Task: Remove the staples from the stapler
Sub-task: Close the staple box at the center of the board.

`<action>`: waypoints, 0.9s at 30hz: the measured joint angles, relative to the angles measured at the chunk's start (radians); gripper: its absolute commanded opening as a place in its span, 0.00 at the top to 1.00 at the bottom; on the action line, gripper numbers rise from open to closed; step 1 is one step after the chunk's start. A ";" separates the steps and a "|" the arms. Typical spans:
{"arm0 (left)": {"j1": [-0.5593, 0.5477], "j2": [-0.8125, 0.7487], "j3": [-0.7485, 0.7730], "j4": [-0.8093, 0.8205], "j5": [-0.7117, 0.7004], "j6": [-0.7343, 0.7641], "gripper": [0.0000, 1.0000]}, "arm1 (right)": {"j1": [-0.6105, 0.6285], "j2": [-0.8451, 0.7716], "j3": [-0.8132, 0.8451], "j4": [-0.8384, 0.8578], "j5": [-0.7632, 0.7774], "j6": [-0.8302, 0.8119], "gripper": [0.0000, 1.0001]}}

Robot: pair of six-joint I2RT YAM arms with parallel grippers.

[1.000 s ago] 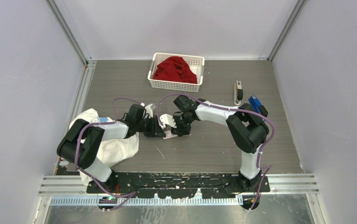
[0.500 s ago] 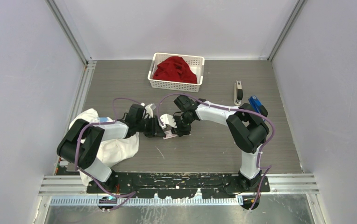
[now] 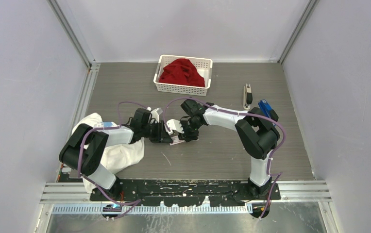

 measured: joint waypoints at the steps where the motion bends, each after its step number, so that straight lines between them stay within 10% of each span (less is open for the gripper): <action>1: 0.000 0.000 0.000 0.000 0.000 0.000 0.73 | 0.000 0.000 0.000 -0.001 0.000 -0.002 0.64; 27: -0.001 0.007 0.009 -0.013 0.008 0.000 0.74 | -0.013 0.007 0.016 -0.044 -0.010 -0.066 0.63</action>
